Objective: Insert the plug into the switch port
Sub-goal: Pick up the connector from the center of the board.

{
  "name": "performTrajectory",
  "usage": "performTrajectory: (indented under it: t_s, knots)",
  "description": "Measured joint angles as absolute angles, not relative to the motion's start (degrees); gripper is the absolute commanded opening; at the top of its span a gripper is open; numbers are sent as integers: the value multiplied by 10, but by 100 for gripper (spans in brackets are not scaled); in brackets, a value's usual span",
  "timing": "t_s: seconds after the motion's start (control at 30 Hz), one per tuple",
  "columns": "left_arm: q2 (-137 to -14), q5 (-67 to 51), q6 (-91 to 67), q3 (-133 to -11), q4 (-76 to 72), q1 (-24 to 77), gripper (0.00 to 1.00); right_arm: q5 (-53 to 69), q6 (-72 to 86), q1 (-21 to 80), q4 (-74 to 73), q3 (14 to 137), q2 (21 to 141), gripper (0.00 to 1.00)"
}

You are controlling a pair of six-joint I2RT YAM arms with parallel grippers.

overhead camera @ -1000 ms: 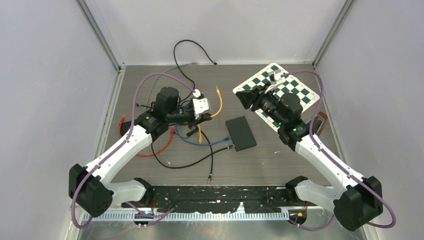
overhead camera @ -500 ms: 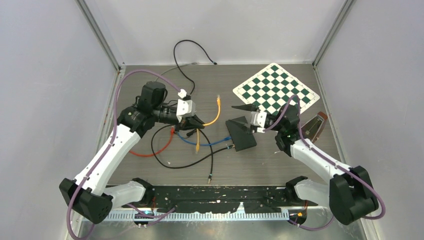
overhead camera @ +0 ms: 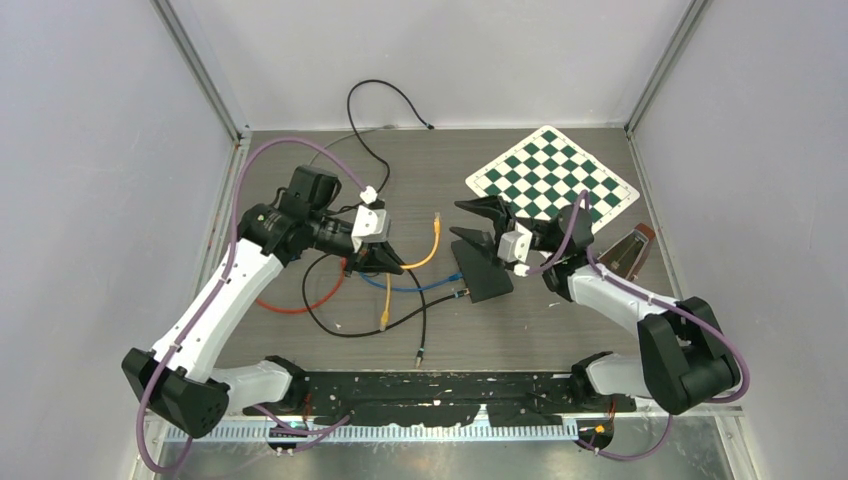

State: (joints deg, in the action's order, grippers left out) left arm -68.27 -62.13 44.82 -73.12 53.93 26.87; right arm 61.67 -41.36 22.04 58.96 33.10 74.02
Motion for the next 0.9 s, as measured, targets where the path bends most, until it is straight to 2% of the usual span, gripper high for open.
performTrajectory:
  t_s: [0.23, 0.3, 0.47, 0.57, 0.63, 0.7, 0.73, 0.8, 0.87, 0.9]
  knots:
    - [-701, -622, 464, -747, 567, 269, 0, 638, -471, 239, 557, 373, 742, 57]
    - [-703, -622, 468, -752, 570, 269, 0, 637, -512, 248, 509, 386, 742, 57]
    - [-704, -622, 471, -756, 578, 269, 0, 616, -672, 275, 284, 446, 740, 57]
    - [-705, -622, 471, -756, 580, 269, 0, 605, -720, 284, 230, 455, 738, 54]
    - [-707, -622, 472, -756, 581, 269, 0, 598, -738, 289, 206, 455, 738, 47]
    - [-708, -622, 472, -756, 582, 269, 0, 594, -752, 291, 191, 455, 738, 35]
    - [-709, -622, 472, -757, 582, 269, 0, 592, -757, 292, 188, 455, 738, 22]
    - [-709, -620, 472, -757, 582, 269, 0, 589, -762, 292, 186, 454, 738, 8]
    - [-709, -612, 465, -757, 575, 269, 8, 583, -753, 292, 200, 449, 738, 5]
    - [-708, -604, 455, -756, 564, 269, 16, 580, -743, 292, 211, 444, 738, 5]
